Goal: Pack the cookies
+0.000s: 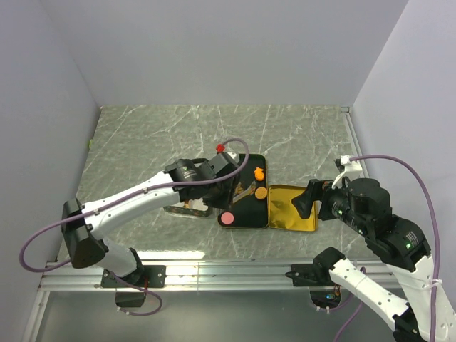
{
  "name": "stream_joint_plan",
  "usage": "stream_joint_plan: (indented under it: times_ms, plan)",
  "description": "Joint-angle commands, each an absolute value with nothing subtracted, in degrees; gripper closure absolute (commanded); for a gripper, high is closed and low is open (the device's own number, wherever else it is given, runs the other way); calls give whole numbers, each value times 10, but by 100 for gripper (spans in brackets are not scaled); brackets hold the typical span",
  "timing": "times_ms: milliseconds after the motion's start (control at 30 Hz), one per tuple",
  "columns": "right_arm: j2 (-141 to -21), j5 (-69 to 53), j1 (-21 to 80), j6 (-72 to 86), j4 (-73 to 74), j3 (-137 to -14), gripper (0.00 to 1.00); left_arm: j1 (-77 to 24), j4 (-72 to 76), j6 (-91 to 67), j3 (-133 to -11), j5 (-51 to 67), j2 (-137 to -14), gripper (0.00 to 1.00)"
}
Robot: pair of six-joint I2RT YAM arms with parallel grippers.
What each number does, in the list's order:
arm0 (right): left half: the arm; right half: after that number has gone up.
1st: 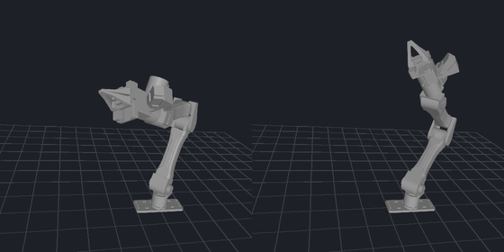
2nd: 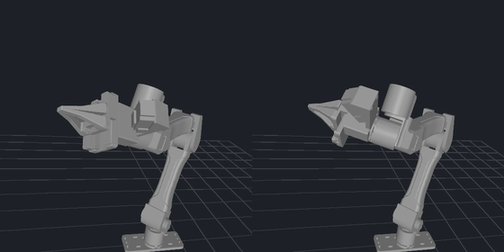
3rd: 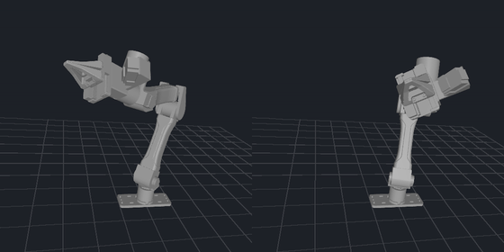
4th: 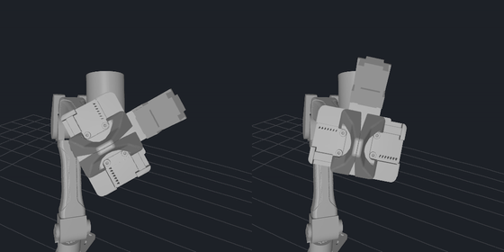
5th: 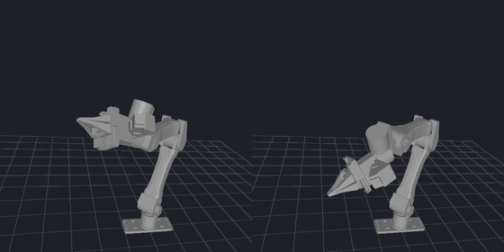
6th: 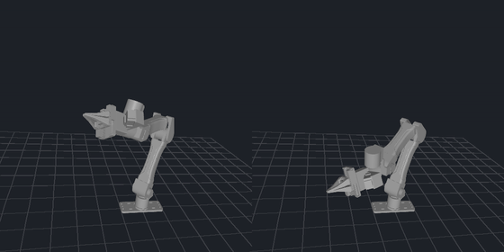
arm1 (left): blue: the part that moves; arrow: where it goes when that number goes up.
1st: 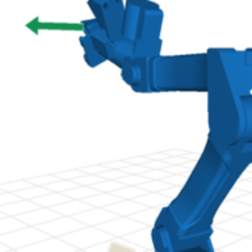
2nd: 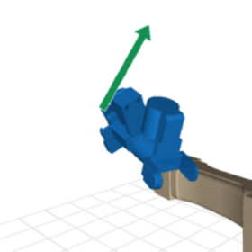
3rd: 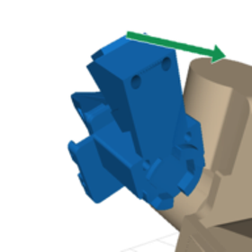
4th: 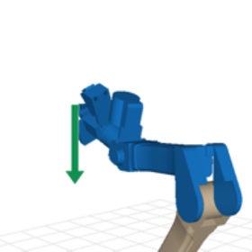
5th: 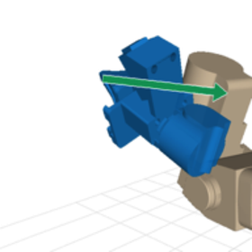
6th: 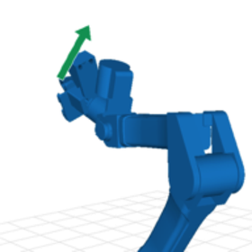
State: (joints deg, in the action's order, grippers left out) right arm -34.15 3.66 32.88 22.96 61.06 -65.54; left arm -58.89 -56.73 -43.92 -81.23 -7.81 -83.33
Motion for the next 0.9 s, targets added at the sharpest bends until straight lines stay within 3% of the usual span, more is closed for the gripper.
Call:
stream_joint_plan:
  times_ms: [0,867]
  plan:
    - [-335,53,333,233,612,-667,0,-600,-528,-421,-842,-44,-851,57]
    - [-338,53,333,236,612,-660,0,-616,-490,-427,-781,-18,-860,56]
